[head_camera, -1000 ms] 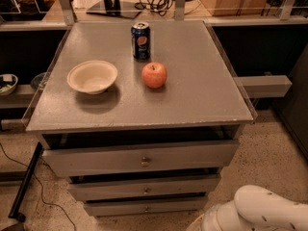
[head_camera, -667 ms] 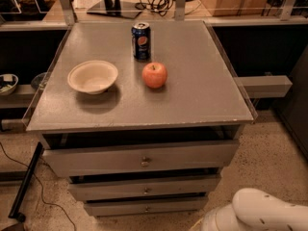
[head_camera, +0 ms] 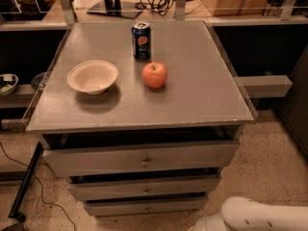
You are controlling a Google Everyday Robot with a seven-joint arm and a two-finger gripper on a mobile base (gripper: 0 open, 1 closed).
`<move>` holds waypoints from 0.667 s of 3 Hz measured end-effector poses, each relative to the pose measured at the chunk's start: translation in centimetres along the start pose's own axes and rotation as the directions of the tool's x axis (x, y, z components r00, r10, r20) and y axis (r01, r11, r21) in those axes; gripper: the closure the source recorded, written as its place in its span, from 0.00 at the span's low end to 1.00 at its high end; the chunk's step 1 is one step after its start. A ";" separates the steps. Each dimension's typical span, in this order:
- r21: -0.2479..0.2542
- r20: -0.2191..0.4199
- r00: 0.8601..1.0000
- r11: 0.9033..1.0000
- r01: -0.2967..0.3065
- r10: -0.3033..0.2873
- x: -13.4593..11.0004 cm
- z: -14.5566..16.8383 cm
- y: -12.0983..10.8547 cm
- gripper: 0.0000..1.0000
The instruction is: Open bottom drawer
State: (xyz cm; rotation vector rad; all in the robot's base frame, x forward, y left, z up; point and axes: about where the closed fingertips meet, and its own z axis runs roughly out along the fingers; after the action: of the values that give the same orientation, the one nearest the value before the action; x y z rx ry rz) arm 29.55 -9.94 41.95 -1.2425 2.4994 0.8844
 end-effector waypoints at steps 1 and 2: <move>-0.057 0.015 0.999 0.998 -0.027 0.028 0.0 3.4 -0.4 1.00; -0.058 0.015 0.999 0.998 -0.028 0.029 0.0 3.4 -0.3 1.00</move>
Offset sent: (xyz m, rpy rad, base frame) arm 0.0026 0.0155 -0.0232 0.0371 0.0343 -0.0033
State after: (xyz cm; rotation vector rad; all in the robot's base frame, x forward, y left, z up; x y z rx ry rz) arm 29.56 -8.04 39.06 -1.2156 2.5014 0.9762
